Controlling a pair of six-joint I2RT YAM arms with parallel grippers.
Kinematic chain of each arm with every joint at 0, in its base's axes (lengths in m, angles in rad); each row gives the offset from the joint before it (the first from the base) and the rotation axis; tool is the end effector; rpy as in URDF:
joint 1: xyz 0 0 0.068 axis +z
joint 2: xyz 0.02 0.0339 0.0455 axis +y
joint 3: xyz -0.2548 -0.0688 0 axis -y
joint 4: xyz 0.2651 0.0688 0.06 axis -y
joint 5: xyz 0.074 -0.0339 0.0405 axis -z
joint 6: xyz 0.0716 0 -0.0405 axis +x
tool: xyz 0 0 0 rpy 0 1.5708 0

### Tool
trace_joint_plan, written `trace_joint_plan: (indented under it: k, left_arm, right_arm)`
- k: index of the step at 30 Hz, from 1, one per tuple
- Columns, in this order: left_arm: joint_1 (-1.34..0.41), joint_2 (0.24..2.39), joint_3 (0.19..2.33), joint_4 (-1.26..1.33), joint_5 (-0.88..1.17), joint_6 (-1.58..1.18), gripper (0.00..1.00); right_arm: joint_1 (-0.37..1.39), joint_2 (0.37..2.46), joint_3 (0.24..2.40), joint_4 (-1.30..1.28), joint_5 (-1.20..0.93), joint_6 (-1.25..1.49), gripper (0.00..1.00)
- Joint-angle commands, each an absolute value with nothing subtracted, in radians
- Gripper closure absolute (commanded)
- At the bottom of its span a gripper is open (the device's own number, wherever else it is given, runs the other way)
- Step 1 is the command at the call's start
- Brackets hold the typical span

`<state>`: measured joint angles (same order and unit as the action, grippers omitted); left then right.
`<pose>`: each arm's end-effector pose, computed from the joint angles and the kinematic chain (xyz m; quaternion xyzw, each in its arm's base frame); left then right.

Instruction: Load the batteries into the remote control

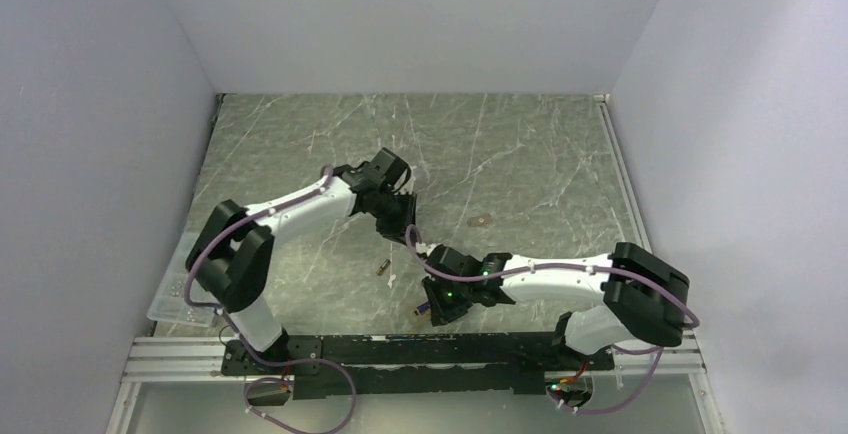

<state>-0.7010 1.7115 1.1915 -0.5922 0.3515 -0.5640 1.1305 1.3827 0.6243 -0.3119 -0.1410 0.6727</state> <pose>0.2731 -0.2627 0.1595 0.1053 0.9539 -0.2696 0.0798 0.1084 0.2536 0.0979 -0.2363 0.9373 0.2361 0.0997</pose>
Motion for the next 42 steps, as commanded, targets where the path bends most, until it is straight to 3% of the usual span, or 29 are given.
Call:
trace_joint_plan:
  k: [1,13,18,26,31,42]
  left_arm:
    - [-0.676,1.595,1.149,-0.652,0.31,-0.539,0.75]
    - [-0.649,1.343,0.969,-0.697,0.252,-0.589,0.71]
    - [-0.639,1.263,0.928,-0.706,0.214,-0.604,0.63]
    - [-0.612,1.171,0.87,-0.675,0.174,-0.618,0.29]
    - [-0.586,1.138,0.807,-0.596,0.203,-0.622,0.01]
    - [-0.566,1.288,0.808,-0.485,0.238,-0.604,0.04]
  right_arm:
    - [1.148,1.428,0.699,-0.24,-0.133,0.649,0.87]
    - [1.161,1.521,0.807,-0.274,-0.12,0.618,0.87]
    - [1.16,1.491,0.864,-0.337,-0.097,0.576,0.81]
    - [1.139,1.425,0.952,-0.413,-0.004,0.486,0.64]
    - [1.111,1.352,0.913,-0.357,0.118,0.49,0.66]
    - [1.065,1.292,0.846,-0.347,0.082,0.53,0.71]
